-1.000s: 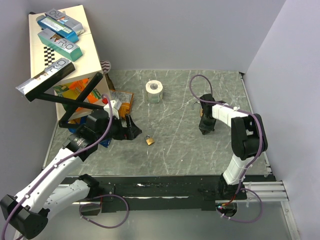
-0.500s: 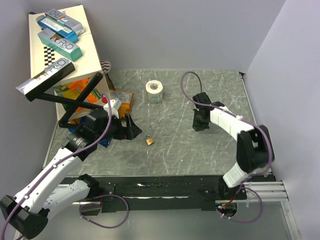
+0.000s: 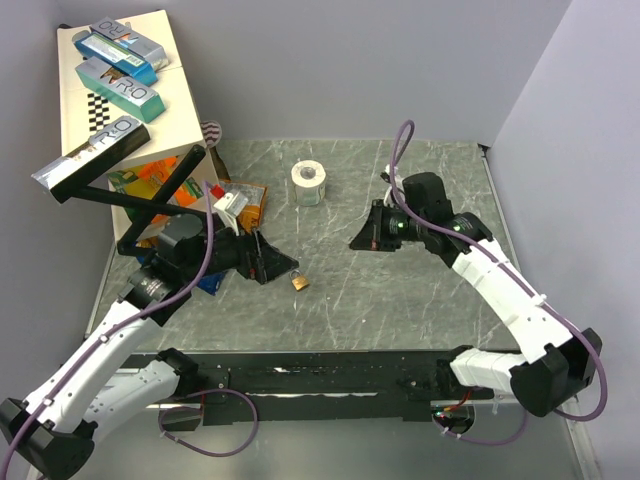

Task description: Unlock with the key

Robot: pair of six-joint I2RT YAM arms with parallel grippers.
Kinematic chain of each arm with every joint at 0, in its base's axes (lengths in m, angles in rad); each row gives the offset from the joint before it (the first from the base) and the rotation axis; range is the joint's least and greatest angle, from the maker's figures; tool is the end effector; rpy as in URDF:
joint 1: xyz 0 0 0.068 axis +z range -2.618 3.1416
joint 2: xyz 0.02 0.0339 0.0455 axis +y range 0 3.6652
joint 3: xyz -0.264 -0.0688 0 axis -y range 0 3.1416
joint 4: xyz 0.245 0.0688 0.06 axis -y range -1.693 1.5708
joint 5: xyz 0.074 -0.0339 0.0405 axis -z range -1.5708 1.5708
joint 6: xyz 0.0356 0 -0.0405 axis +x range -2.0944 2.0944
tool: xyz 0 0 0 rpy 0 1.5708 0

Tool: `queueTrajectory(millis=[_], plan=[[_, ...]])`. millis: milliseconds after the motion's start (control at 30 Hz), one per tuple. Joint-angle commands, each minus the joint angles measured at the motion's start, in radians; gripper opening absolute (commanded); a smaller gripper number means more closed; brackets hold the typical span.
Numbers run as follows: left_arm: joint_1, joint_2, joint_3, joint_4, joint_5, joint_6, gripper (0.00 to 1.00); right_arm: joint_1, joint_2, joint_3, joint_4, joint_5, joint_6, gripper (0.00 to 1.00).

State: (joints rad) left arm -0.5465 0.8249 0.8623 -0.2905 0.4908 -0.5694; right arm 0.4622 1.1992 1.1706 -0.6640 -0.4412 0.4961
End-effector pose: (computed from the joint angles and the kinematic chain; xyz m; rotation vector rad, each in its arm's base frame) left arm 0.1497 -0.1107 0.3501 0.3537 1.9426 -1.2065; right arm 0.2192 0.1262 0.3446 -0.2096 2.3758 0.9856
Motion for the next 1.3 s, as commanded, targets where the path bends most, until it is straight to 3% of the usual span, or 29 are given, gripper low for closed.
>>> queueTrajectory(millis=[0, 67, 300, 467, 867, 1267], plan=[[0.003, -0.01, -0.017, 0.255, 0.155, -0.067, 0.96, 0.027, -0.023, 0.066, 0.067, -0.237, 0.1, 0.0], [0.003, 0.009, -0.049, 0.368, 0.195, -0.127, 0.96, 0.041, -0.035, 0.086, 0.084, -0.272, 0.124, 0.0], [0.002, 0.109, -0.036, 0.537, 0.311, -0.239, 0.96, 0.05, -0.082, 0.06, 0.182, -0.372, 0.214, 0.0], [-0.007, 0.146, -0.016, 0.553, 0.344, -0.233, 0.96, 0.052, -0.098, 0.066, 0.211, -0.38, 0.26, 0.0], [-0.092, 0.169, 0.001, 0.611, 0.278, -0.205, 0.96, 0.052, -0.085, 0.089, 0.262, -0.38, 0.375, 0.0], [-0.159, 0.218, 0.047, 0.614, 0.134, -0.061, 0.96, 0.053, -0.098, 0.072, 0.28, -0.376, 0.418, 0.0]])
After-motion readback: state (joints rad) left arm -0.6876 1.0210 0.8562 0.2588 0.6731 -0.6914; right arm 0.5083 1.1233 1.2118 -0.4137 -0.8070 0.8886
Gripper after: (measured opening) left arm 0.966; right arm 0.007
